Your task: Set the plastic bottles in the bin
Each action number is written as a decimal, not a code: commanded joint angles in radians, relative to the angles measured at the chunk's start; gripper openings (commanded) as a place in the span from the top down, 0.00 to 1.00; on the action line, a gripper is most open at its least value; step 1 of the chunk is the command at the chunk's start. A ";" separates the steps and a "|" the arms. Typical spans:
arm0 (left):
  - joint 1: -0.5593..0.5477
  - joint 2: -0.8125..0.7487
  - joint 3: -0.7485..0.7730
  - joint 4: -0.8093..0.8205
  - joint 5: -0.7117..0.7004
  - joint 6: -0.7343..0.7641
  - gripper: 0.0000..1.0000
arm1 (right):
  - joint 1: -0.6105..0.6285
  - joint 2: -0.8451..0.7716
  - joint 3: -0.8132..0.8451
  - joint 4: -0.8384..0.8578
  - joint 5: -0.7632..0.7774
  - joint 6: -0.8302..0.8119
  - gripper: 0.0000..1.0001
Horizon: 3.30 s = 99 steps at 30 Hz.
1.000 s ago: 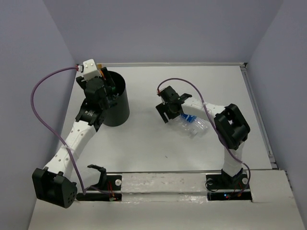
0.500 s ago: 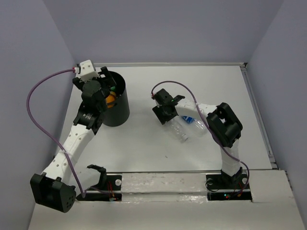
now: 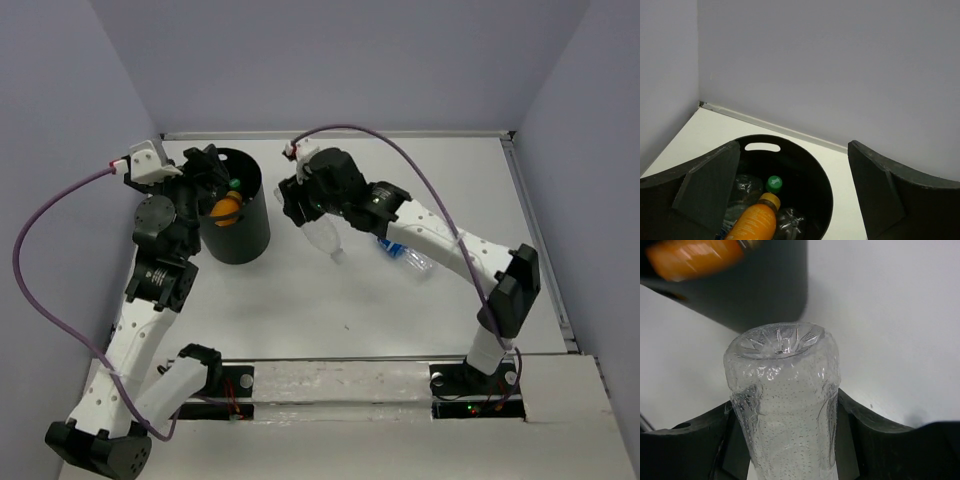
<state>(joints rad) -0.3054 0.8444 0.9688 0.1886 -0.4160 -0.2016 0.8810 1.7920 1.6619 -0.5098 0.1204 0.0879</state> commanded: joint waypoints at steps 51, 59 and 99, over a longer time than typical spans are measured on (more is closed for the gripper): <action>0.037 -0.174 -0.005 0.074 0.010 -0.035 0.01 | 0.061 0.239 0.414 0.669 -0.085 0.046 0.05; 0.035 -0.182 -0.001 0.069 0.028 -0.041 0.01 | -0.036 -0.261 -0.277 0.563 0.045 0.016 0.09; 0.040 -0.205 0.008 0.064 0.046 -0.036 0.01 | -0.398 0.152 -0.108 -0.213 -0.097 -0.105 0.53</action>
<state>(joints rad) -0.2729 0.6319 0.9676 0.2127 -0.3748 -0.2382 0.4904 2.0109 1.4902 -0.7361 0.0624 -0.0364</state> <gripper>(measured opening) 0.990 0.589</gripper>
